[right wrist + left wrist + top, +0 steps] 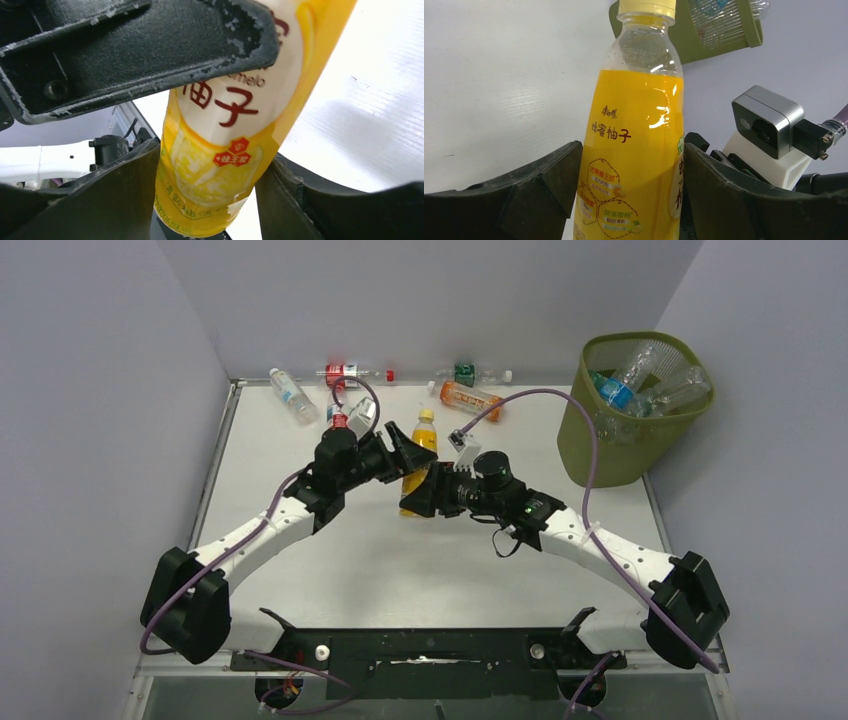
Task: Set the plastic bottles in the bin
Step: Pick up the plastic bottle at the center of the board, then place the plastic bottle in the trash bin, then pick up the plastic bottle at the center of the board, then place the plastic bottle in the trash bin.
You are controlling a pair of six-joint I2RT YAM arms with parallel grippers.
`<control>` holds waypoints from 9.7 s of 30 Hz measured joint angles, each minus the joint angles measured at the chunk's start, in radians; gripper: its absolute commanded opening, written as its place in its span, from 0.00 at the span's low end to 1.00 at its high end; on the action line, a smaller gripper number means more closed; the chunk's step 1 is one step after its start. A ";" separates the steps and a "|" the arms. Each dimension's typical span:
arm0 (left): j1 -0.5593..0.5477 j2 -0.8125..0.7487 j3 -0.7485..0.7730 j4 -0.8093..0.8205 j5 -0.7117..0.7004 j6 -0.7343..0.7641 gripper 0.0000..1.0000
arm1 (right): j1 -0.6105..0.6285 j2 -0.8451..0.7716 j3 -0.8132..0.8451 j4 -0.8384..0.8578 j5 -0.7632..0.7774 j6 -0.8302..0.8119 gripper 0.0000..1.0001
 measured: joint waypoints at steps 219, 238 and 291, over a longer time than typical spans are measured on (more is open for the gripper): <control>-0.278 0.328 0.069 0.340 0.462 0.075 0.86 | -0.544 -0.430 -0.179 -0.200 -0.318 -0.082 0.48; -0.236 0.247 0.018 0.204 0.396 0.178 0.87 | -0.544 -0.465 -0.212 -0.251 -0.251 -0.106 0.47; -0.133 0.012 -0.106 0.188 0.372 0.216 0.87 | -1.327 0.192 0.712 -0.212 -0.312 -0.100 0.51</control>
